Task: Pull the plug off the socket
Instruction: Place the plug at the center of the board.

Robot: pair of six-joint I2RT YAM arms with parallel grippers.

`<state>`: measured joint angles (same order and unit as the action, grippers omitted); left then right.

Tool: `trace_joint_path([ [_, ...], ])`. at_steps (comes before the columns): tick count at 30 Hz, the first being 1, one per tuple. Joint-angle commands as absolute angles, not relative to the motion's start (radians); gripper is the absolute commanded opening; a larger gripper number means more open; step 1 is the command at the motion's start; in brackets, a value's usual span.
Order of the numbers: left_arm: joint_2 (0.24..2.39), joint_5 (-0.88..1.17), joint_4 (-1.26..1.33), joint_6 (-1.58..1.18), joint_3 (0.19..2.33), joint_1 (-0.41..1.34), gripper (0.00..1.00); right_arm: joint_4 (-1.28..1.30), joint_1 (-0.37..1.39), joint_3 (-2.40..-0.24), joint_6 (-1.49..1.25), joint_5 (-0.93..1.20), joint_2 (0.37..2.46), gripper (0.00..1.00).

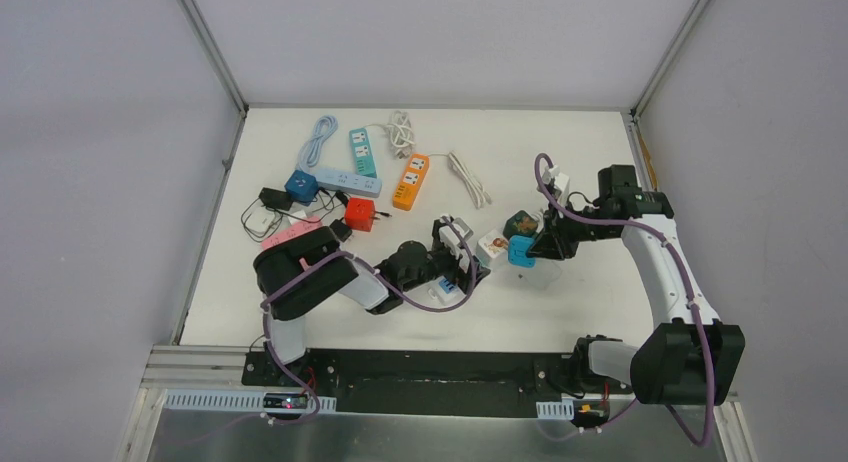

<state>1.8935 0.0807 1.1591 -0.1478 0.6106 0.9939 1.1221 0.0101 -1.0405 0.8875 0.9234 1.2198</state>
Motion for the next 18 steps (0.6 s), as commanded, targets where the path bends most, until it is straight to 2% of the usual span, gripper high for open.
trace_joint_path([
  [1, 1.773, 0.136, 1.096, -0.164, 0.560, 0.995, 0.99, 1.124, 0.003, -1.039, 0.882, 0.976, 1.201, 0.00],
  [11, 1.561, 0.200, 1.167, -0.162, 0.381, 0.995, 0.99, 1.221, 0.005, -1.044, 1.007, 1.021, 1.239, 0.00],
  [18, 1.387, 0.299, 1.067, -0.152, 0.322, 0.994, 0.99, 1.343, 0.045, -0.998, 1.293, 1.052, 1.224, 0.00],
])
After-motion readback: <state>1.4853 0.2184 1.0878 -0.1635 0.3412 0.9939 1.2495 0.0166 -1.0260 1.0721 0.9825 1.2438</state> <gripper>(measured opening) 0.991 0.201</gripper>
